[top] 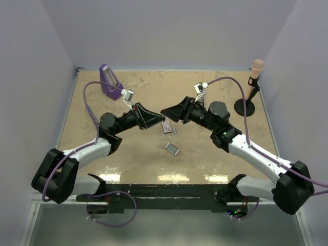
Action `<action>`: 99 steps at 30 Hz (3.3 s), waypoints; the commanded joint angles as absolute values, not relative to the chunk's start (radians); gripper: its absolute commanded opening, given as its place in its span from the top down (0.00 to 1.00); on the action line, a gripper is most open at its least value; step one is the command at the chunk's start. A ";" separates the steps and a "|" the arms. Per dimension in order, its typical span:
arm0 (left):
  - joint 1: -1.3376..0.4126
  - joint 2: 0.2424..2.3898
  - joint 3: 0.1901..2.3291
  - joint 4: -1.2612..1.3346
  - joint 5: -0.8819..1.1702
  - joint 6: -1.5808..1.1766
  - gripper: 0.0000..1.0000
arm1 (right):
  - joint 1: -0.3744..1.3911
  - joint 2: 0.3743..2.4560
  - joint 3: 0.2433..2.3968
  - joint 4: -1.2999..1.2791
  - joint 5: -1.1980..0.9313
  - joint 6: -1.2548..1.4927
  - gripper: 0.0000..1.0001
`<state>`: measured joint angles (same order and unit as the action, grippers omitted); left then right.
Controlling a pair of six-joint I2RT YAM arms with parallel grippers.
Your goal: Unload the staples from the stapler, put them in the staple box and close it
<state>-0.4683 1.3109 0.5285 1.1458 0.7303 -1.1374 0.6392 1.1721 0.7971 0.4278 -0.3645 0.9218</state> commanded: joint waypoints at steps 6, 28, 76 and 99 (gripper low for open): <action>-0.541 1.137 0.672 0.318 0.434 -0.576 0.87 | 0.641 0.993 0.884 0.095 -0.043 0.753 0.07; -1.026 1.638 1.104 -0.319 -0.273 -0.465 0.90 | 0.641 0.735 0.704 -0.363 0.400 0.655 0.03; -1.063 1.805 1.163 -0.364 -0.307 -0.380 0.83 | 0.641 0.627 0.753 -0.420 0.534 0.630 0.02; -1.074 1.832 1.173 -0.371 -0.350 -0.377 0.81 | 0.640 0.623 0.753 -0.419 0.532 0.629 0.02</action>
<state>-1.0637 1.8198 1.1370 -0.3832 -0.3229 -0.3992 0.6407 0.6388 0.7158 -0.4347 0.5060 0.6422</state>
